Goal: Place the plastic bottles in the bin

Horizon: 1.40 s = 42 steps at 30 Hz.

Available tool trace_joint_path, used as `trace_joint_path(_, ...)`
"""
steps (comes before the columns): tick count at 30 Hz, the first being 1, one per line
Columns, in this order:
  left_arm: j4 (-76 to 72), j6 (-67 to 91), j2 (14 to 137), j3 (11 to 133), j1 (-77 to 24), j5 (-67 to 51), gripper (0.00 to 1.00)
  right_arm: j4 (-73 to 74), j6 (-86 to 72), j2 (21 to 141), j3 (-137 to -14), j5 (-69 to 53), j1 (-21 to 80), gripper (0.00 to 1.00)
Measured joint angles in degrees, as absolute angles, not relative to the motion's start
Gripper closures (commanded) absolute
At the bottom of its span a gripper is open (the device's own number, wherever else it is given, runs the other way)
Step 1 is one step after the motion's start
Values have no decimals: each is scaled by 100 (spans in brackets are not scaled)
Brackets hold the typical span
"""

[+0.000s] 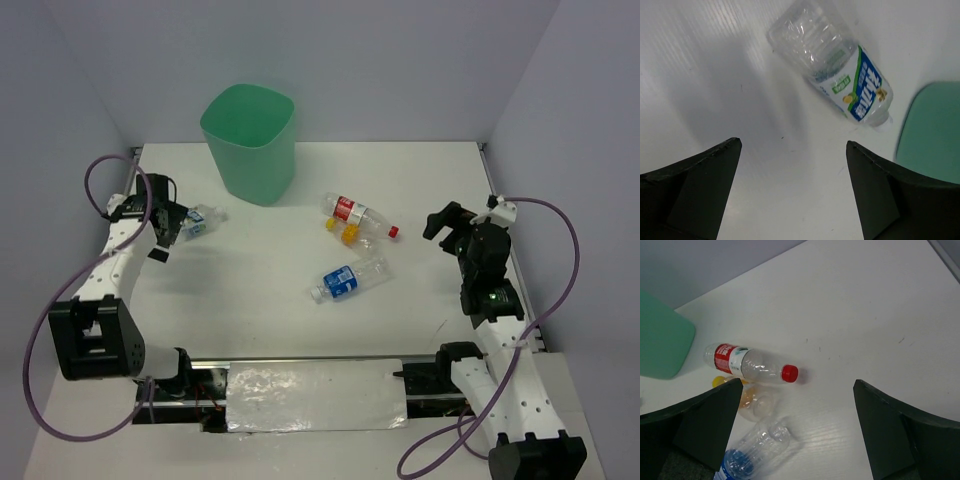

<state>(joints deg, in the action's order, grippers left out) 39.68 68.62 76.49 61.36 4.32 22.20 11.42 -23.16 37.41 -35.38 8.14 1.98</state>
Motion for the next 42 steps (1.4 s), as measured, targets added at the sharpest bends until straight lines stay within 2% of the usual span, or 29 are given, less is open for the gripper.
trace_joint_path(4,3948,7588,8383,6547,735,2130,1,1229,-2191,4018,-3621,792,198,0)
trace_joint_path(15,4287,9024,9773,7712,803,2139,1,1295,-2001,4132,-3623,790,198,0)
trace_joint_path(23,4320,9498,10363,7717,873,2001,1,1306,-1973,4351,-3653,869,198,0)
trace_joint_path(28,4204,9590,10866,8158,961,1966,2,1313,-1940,4471,-3664,886,198,0)
trace_joint_path(29,4202,9588,10980,8217,967,1955,4,1313,-1938,4477,-3664,895,198,0)
trace_joint_path(36,4191,9463,11181,8090,996,1911,41,1315,-1900,4493,-3677,919,198,0)
trace_joint_path(38,4224,9443,11135,8055,993,1929,47,1315,-1898,4480,-3677,926,198,0)
trace_joint_path(39,4265,9435,11109,8049,993,1938,54,1317,-1896,4464,-3677,926,198,0)
trace_joint_path(42,4348,9268,10923,8049,993,1973,64,1315,-1896,4381,-3677,923,198,0)
